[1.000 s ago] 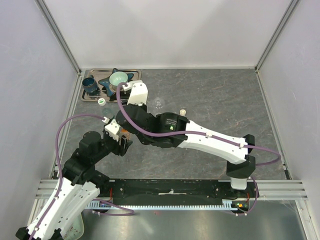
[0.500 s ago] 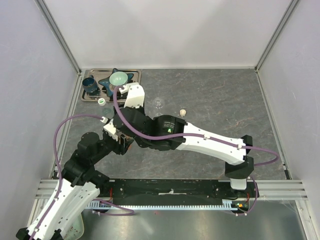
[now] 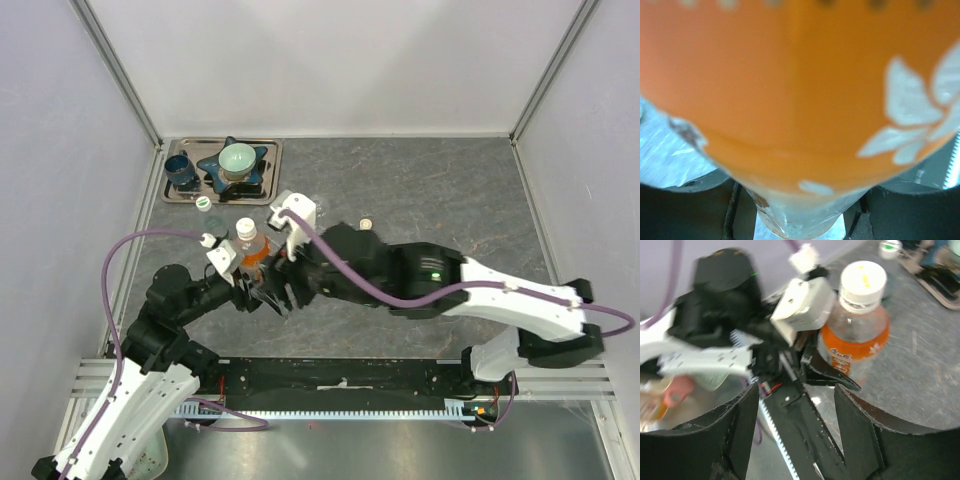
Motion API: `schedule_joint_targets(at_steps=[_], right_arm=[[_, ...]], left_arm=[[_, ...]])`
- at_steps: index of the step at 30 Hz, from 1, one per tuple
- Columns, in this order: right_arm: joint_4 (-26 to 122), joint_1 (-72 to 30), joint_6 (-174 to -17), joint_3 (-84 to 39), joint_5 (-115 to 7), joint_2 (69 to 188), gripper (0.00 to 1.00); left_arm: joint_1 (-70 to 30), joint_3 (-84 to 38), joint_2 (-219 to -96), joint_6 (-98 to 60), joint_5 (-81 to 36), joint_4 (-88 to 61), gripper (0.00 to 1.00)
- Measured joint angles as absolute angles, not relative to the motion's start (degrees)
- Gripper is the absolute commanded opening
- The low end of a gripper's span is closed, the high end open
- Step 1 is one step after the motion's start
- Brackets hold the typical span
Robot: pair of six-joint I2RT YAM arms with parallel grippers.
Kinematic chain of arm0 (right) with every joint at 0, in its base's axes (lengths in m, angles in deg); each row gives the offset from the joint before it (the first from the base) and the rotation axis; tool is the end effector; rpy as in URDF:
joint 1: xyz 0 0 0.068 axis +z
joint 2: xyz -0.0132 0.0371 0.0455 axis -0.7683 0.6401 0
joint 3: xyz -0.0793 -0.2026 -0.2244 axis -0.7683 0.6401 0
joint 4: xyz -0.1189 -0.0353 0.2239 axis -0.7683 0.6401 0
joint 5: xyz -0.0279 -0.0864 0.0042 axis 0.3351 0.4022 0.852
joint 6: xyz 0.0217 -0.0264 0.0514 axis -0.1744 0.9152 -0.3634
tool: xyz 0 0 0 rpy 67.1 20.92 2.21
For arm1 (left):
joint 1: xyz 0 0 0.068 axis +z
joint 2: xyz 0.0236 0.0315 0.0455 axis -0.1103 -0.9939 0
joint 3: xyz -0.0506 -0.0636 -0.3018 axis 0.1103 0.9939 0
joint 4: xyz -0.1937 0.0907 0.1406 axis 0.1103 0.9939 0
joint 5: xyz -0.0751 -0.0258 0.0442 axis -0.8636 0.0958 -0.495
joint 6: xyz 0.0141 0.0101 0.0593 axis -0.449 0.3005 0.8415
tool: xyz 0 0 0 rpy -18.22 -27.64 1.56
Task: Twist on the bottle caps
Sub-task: Screw the bottle cap onto the plastic bottle.
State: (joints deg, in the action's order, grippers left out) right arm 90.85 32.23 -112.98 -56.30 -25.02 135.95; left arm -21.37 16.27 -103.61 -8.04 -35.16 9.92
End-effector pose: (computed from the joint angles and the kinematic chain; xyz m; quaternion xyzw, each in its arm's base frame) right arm 0.0591 0.3180 0.5160 -0.3071 0.7622 0.3506 0.4492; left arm 0.0590 -0.0497 0.3114 0.2876 0.7068 -0.2893 0.5780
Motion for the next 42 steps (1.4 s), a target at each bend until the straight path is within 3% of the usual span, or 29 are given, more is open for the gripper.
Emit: schedule_joint_targets(at_steps=[7,11,16,22,28,42], right_arm=[[83.5,27.7,-96.4,-48.2,-50.5,120.6,0.89],[78.4,23.4,-90.8,-47.7,-59.8,117.4,0.91],[74.0,16.8,-88.8,-51.2,-72.2,122.0,0.91],[69.3,13.7,-91.4,-53.2,-86.1,133.4,0.89],[62.5,13.2,-96.9,-53.2,-97.5,136.9,0.86],[48.0,13.3,-107.9,-54.0,-108.8,142.6,0.77]], left_arm=[[-21.4,16.1,-104.7,-8.5,-66.4,5.2,0.06],[-21.4,16.1,-104.8,-8.5,-79.8,3.7,0.08],[-21.4,15.7,-106.0,-7.5,-90.0,3.1,0.09],[-21.4,14.4,-107.1,-5.2,-95.7,3.2,0.09],[-21.4,14.0,-107.4,-3.6,-98.2,3.4,0.09],[-21.4,13.8,-108.0,-3.5,-98.4,3.4,0.10]])
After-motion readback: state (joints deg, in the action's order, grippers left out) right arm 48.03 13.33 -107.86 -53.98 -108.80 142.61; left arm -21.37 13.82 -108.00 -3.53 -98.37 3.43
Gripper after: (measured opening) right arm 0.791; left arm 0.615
